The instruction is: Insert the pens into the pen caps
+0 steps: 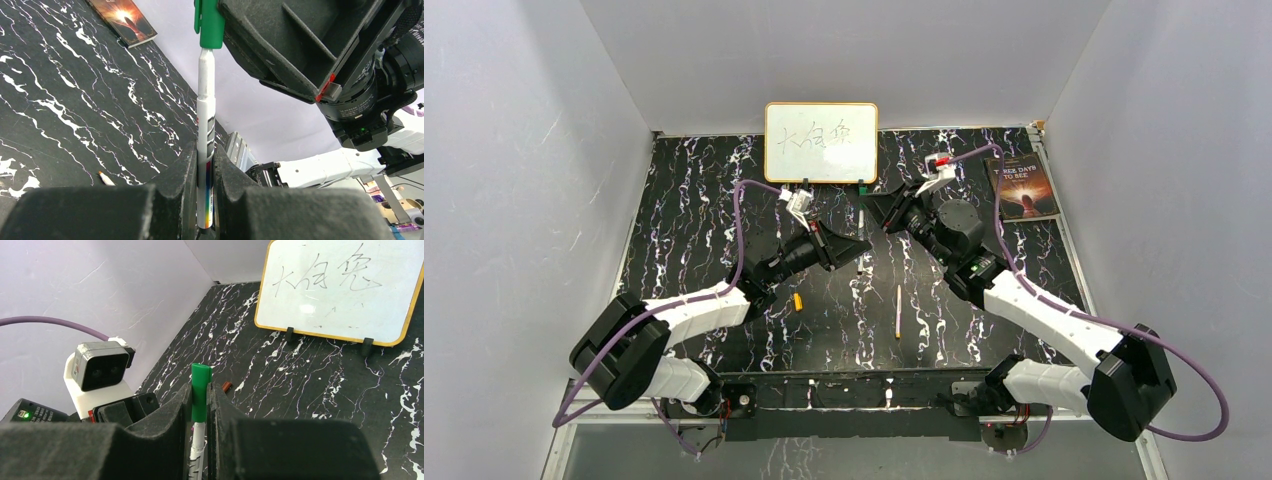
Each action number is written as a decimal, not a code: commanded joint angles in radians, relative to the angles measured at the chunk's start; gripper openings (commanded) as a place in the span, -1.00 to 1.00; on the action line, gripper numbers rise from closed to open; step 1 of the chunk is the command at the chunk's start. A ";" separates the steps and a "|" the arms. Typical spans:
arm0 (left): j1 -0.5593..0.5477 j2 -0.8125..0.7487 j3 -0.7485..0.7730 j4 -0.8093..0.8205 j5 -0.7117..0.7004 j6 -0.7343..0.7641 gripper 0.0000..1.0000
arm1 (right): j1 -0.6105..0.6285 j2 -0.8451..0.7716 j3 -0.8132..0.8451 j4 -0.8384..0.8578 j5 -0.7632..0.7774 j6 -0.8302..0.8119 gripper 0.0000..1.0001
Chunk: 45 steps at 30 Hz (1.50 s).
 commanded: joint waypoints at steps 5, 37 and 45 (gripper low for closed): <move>-0.004 -0.032 0.051 -0.007 0.007 0.067 -1.00 | -0.003 -0.046 -0.034 0.034 -0.027 0.003 -1.00; -0.004 -0.107 0.233 -0.387 -0.048 0.695 -1.00 | -0.002 -0.141 -0.046 -0.039 -0.003 -0.046 -0.56; -0.006 -0.130 0.218 -0.427 -0.039 0.721 -1.00 | -0.004 -0.148 -0.018 -0.066 -0.001 -0.066 -0.11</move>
